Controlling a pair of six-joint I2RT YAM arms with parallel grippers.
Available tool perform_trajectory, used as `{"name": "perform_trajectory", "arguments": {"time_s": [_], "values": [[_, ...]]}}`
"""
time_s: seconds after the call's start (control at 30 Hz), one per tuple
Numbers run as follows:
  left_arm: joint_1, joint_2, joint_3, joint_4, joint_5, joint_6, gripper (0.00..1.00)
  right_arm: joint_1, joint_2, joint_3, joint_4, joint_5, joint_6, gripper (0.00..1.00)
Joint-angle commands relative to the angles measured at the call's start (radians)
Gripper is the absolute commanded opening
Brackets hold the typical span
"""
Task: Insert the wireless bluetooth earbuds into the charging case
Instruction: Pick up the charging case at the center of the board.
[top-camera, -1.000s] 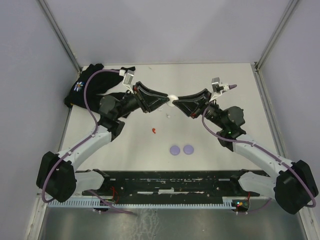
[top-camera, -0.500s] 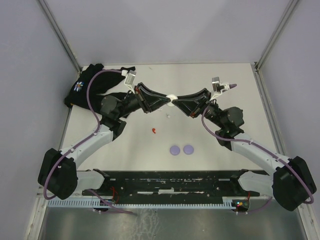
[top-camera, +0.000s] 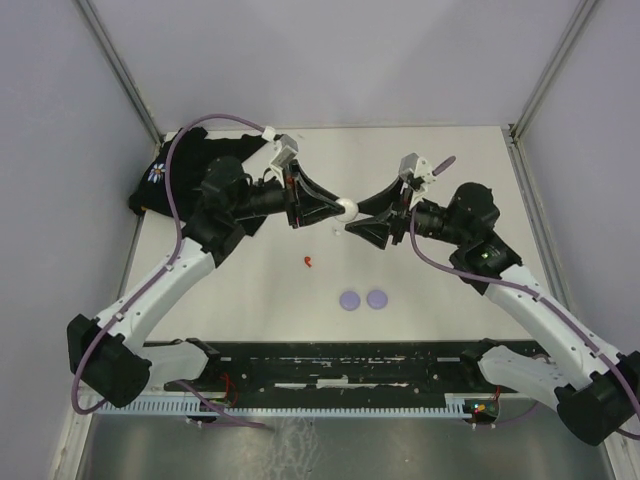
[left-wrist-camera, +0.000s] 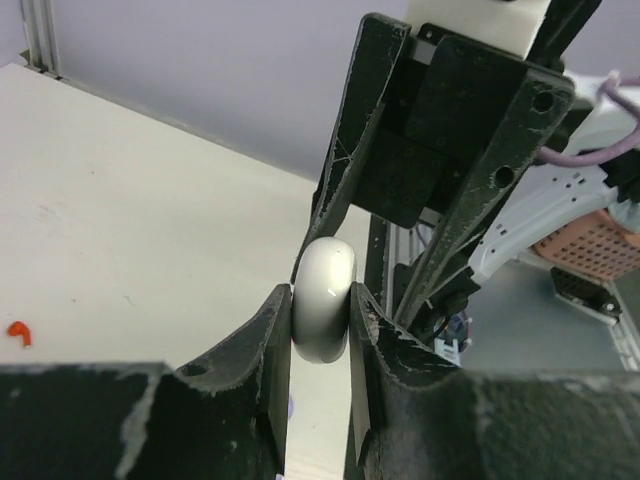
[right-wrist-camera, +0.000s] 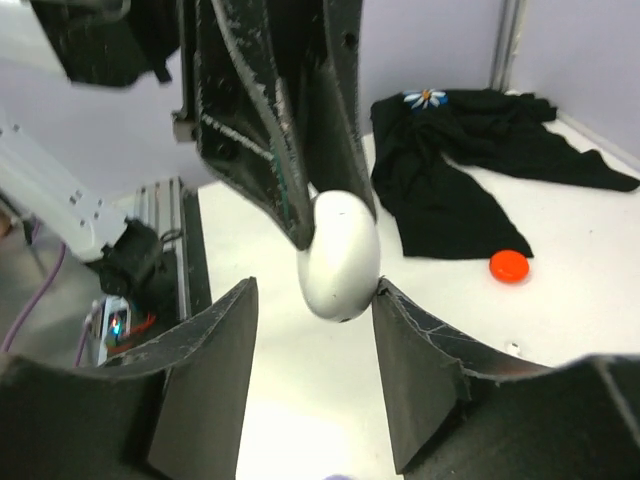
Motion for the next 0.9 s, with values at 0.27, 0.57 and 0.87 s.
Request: {"name": "perform_trajectory", "arguments": {"time_s": [0.27, 0.57, 0.87], "values": [[-0.014, 0.014, 0.315, -0.78, 0.077, 0.677, 0.1, 0.0, 0.061, 0.24, -0.563, -0.215, -0.431, 0.58], [-0.096, 0.067, 0.412, -0.954, -0.006, 0.825, 0.09, 0.001, 0.116, 0.26, -0.517, -0.258, -0.425, 0.56], [-0.14, 0.091, 0.447, -0.962, -0.043, 0.844, 0.09, 0.005, 0.15, 0.233, -0.423, -0.344, -0.355, 0.47]]}}
